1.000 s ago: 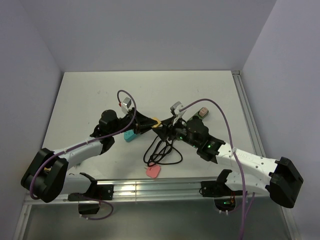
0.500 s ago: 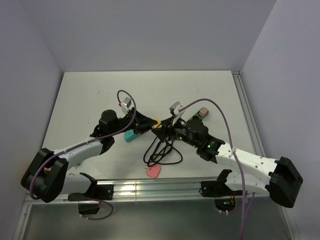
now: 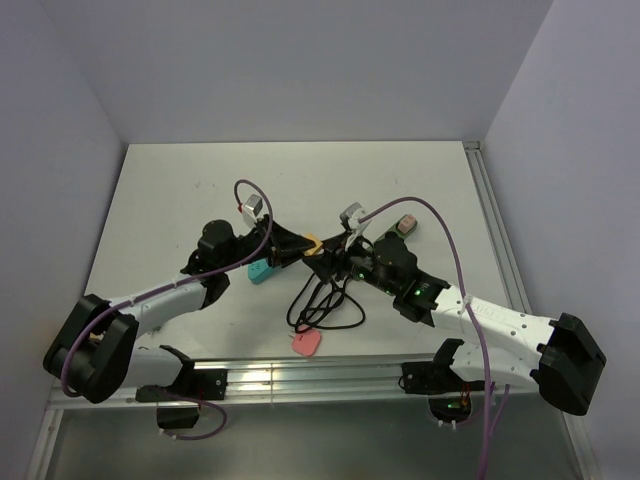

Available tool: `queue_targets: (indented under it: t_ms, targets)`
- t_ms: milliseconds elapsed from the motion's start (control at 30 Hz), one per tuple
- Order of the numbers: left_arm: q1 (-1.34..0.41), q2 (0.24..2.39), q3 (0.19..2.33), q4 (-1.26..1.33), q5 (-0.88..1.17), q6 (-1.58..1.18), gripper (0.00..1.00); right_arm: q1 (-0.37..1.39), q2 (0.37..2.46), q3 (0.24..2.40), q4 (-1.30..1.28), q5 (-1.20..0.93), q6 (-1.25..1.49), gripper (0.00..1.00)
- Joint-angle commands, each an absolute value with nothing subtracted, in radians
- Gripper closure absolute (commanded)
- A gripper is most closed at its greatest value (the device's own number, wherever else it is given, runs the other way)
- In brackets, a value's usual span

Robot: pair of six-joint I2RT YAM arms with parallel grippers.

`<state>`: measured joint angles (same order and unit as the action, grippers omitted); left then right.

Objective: Insert the plug
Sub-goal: Pick up the plug from the center of the board.

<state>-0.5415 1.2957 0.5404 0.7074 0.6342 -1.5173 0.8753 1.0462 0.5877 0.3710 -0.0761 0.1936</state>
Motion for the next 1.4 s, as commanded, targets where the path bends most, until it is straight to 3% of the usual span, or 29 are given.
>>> queue_targets:
  t_ms: [0,333,433,467,667,867,900,1000,1367]
  targets:
    - [-0.538,1.307,0.529,0.793,0.658,-1.537,1.0,0.885,1.049,0.62,0.437,-0.063,0.199,0.37]
    - [-0.541,1.307,0.523,0.798,0.657,-1.537,1.0,0.891,1.061,0.629,0.43,-0.037,0.201,0.44]
    - [-0.541,1.307,0.525,0.793,0.658,-1.536,1.0,0.893,1.074,0.647,0.41,-0.014,0.209,0.58]
    - [-0.541,1.308,0.528,0.799,0.66,-1.536,0.98,0.894,1.077,0.653,0.4,-0.011,0.213,0.74]
    - [-0.54,1.309,0.52,0.836,0.664,-1.532,0.72,0.894,1.08,0.675,0.362,0.04,0.225,0.83]
    - [-0.534,1.301,0.528,0.799,0.638,-1.497,0.35,0.893,1.109,0.775,0.177,0.124,0.232,0.87]
    - [-0.529,1.296,0.528,0.786,0.631,-1.49,0.22,0.891,1.111,0.784,0.132,0.133,0.232,0.87]
    - [-0.506,1.247,0.532,0.681,0.588,-1.448,0.01,0.884,1.108,0.822,0.063,0.152,0.233,0.87]
    - [-0.485,1.049,0.555,0.442,0.322,-1.137,0.02,0.784,1.204,1.08,-0.4,0.199,0.252,0.88]
